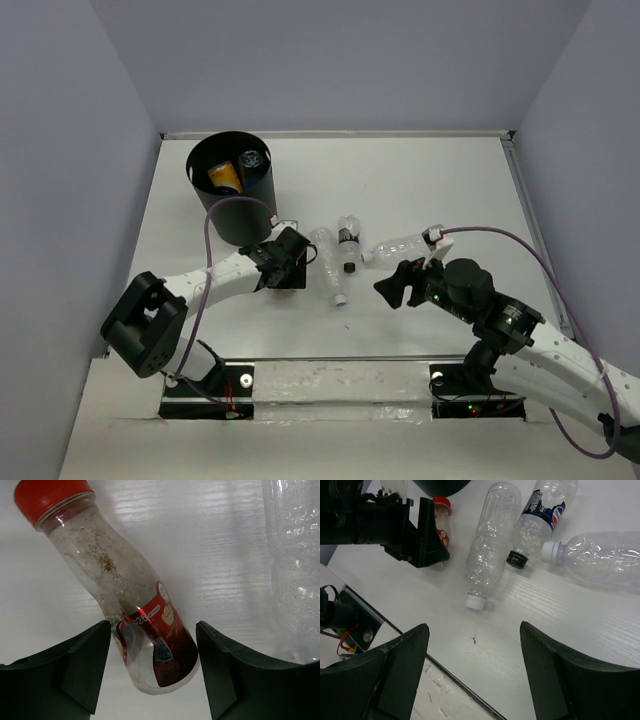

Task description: Put the plastic bottles in the bin

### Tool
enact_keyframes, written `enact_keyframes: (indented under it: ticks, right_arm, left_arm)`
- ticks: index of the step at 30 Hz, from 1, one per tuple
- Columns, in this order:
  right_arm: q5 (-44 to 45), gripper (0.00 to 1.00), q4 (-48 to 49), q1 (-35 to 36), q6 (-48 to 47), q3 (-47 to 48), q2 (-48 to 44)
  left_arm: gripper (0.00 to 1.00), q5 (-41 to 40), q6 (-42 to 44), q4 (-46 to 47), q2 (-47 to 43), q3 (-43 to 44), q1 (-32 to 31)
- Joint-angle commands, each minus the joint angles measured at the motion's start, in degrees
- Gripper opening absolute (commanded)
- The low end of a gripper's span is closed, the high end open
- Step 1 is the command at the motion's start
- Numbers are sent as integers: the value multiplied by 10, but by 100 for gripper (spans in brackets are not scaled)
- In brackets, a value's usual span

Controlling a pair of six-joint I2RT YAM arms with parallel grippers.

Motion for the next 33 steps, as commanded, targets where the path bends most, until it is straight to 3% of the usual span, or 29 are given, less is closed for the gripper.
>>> enact_keyframes:
  ticks: [1, 6, 8, 10, 14, 20, 23, 30, 33]
  right_arm:
    - [5, 79, 17, 2, -9, 22, -9]
    - [2, 79, 16, 2, -8, 17, -13]
    - [1, 79, 15, 2, -6, 14, -15]
    - [1, 79, 14, 2, -7, 14, -18]
    - [4, 79, 6, 2, -7, 18, -24]
    - [1, 79, -1, 2, -7, 28, -25]
    - [0, 79, -3, 2, -7, 32, -19]
    - [-5, 79, -4, 2, -5, 44, -4]
    - [-12, 79, -7, 2, -2, 45, -5]
  left_arm:
    - [73, -6, -21, 29, 5, -17, -4]
    - [61, -34, -44, 47, 18, -24, -4]
    - [49, -37, -50, 56, 18, -27, -4]
    - [30, -42, -53, 55, 11, -30, -4]
    - [5, -51, -60, 44, -38, -31, -4]
    - [0, -33, -58, 36, -190, -15, -11]
    - [0, -26, -43, 32, -256, 47, -12]
    - [0, -13, -11, 60, -256, 162, -12]
    - [3, -19, -17, 15, -205, 187, -12]
